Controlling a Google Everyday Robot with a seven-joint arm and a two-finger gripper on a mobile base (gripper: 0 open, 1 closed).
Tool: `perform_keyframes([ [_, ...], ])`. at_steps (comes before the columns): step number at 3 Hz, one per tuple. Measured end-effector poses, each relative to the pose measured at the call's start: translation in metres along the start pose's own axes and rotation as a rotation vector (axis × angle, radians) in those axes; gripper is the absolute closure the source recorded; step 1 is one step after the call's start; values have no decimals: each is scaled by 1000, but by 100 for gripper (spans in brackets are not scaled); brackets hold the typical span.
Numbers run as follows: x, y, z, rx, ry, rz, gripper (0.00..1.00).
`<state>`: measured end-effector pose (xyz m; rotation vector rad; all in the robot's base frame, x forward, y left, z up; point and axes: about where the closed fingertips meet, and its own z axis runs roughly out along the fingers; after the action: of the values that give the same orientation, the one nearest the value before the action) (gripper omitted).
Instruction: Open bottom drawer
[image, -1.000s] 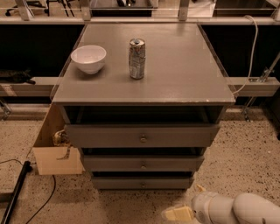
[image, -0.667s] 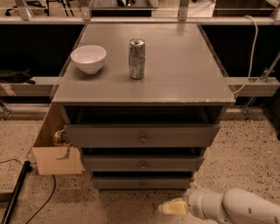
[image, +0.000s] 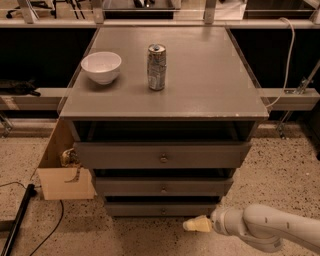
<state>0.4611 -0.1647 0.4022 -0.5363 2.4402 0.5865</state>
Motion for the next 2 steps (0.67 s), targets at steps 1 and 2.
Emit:
perform_keyframes([
  [1,6,-26,26,10,17,31,0],
  [2,11,-43,44,17,15,73,0],
])
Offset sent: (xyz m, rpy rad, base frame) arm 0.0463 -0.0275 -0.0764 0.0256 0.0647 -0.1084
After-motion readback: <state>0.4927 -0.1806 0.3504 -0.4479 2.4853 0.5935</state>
